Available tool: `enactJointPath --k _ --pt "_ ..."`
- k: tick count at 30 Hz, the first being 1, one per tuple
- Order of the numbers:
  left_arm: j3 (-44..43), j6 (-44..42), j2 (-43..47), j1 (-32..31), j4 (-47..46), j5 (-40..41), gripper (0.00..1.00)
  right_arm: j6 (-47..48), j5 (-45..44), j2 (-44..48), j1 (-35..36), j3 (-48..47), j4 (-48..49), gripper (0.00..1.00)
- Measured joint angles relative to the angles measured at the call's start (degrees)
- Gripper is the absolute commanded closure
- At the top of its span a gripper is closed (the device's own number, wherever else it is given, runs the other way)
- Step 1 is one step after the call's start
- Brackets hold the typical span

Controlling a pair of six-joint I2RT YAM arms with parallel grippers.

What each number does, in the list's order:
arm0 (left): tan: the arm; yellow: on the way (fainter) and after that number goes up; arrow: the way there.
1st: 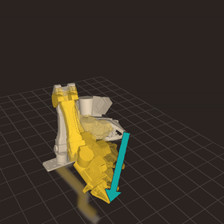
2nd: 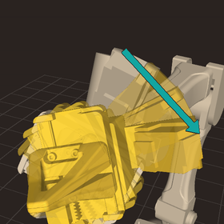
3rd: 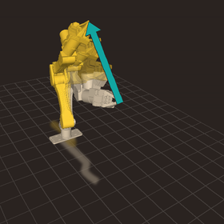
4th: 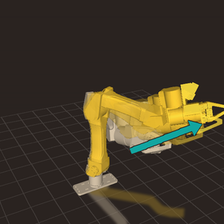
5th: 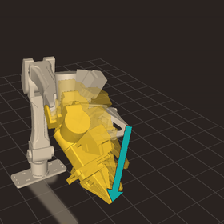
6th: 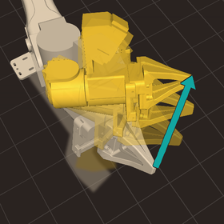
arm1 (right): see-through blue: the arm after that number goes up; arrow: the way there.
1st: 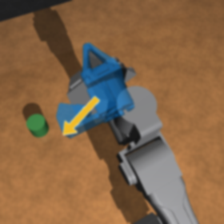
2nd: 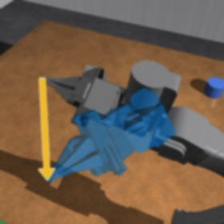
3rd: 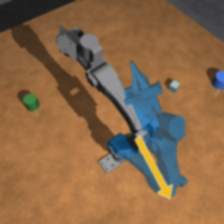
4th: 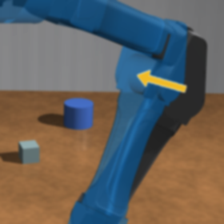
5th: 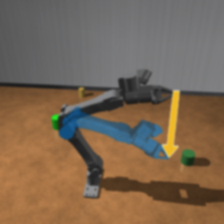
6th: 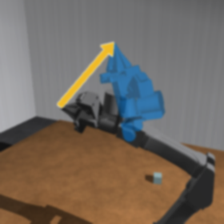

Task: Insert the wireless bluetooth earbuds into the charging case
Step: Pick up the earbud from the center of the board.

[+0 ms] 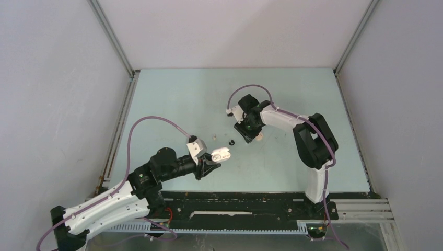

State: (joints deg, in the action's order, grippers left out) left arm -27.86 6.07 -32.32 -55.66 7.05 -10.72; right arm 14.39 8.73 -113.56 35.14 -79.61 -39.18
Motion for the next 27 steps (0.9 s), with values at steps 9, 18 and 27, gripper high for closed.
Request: enactJointPath --k 9,18,27 --pt "0.00 0.00 -1.01 0.07 0.04 -0.22 1.00 0.07 0.07 6.03 -2.69 5.27 -0.09 0.66" --pt "0.00 0.02 -1.16 0.15 0.07 -0.26 1.00 0.11 5.51 8.98 -2.75 6.54 0.87 0.68" --pt "0.00 0.07 -1.66 0.26 0.11 -0.50 1.00 -2.23 3.76 4.79 -0.79 4.26 1.57 0.51"
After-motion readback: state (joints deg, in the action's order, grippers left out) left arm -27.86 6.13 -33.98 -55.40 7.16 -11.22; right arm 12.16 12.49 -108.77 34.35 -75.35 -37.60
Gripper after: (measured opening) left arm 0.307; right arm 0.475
